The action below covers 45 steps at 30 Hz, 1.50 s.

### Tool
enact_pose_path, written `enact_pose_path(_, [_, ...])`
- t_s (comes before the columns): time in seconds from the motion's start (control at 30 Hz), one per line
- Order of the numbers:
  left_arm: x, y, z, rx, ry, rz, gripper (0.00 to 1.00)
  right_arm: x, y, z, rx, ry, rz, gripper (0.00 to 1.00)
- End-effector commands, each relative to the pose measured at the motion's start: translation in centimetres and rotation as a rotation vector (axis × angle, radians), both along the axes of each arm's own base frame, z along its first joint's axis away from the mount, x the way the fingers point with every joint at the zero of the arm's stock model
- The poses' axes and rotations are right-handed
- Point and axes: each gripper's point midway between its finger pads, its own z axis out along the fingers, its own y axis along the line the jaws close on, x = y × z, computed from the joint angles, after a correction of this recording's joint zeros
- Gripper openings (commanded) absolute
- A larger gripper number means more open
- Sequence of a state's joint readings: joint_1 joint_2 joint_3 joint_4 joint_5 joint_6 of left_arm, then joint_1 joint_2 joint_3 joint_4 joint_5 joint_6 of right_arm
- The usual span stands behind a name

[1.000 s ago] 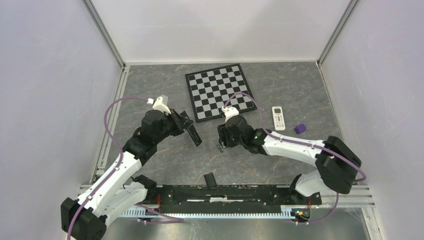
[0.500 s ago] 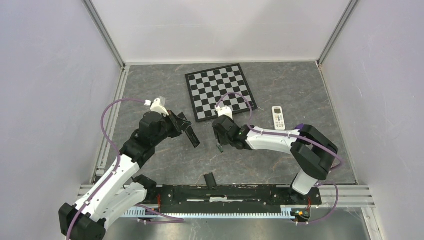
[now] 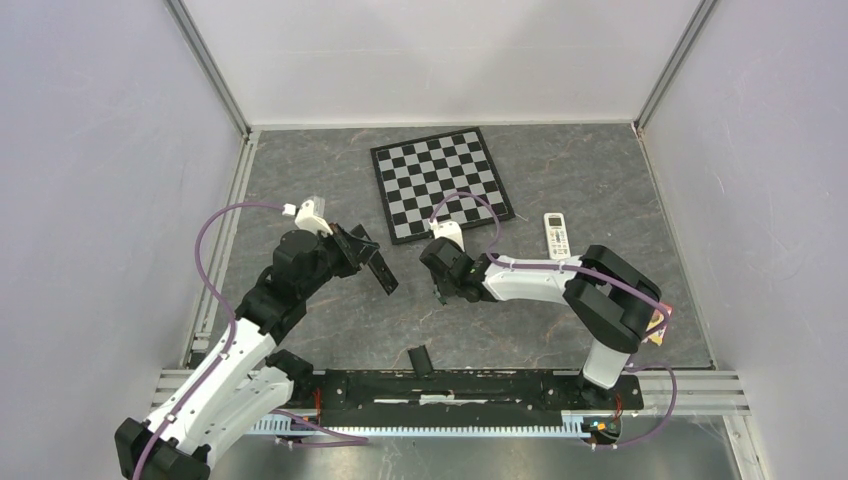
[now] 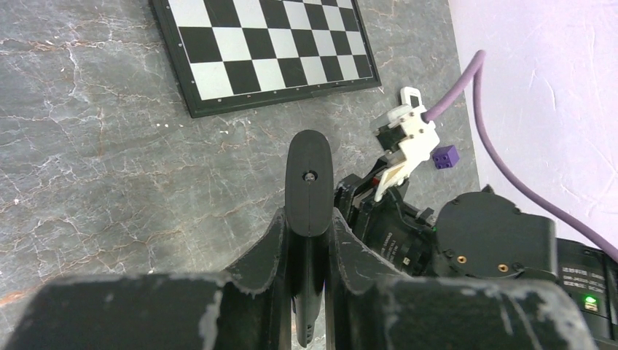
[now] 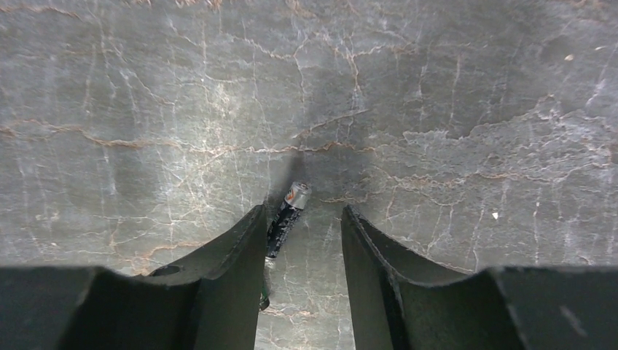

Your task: Load the batteries into the remote control

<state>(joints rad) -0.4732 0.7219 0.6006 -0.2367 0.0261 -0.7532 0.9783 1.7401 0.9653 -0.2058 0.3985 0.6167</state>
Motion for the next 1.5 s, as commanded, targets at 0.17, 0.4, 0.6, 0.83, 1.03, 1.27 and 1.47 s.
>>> enact_pose_path(0.17, [0.7, 0.1, 0.9, 0.015, -0.054, 0.003, 0.02, -0.4, 0.2, -0.6, 0.009, 0.022, -0.013, 0.31])
enact_pose_path(0.4, [0.6, -1.1, 0.9, 0.004, -0.042, -0.057, 0.02, -0.5, -0.5, 0.2, 0.010, 0.004, -0.015, 0.08])
enact_pose_path(0.6, [0.5, -2.7, 0.7, -0.028, -0.016, -0.137, 0.02, 1.2, -1.1, 4.3, 0.011, -0.119, 0.003, 0.03])
enact_pose_path(0.83, [1.0, -5.1, 1.6, -0.118, -0.008, -0.214, 0.02, 2.3, -2.0, 12.1, 0.080, -0.284, 0.038, 0.01])
enact_pose_path(1.03, [0.9, -8.0, 3.4, -0.238, -0.027, -0.346, 0.02, 0.3, -0.1, 19.7, 0.258, -0.366, 0.232, 0.00])
enact_pose_path(1.27, [0.6, -9.6, 5.1, -0.340, -0.049, -0.432, 0.02, -3.4, 1.9, 26.2, 0.507, -0.440, 0.445, 0.00])
enact_pose_path(1.47, [-0.1, -10.2, 6.4, -0.393, -0.079, -0.485, 0.02, -6.1, 4.0, 27.0, 0.632, -0.403, 0.596, 0.00])
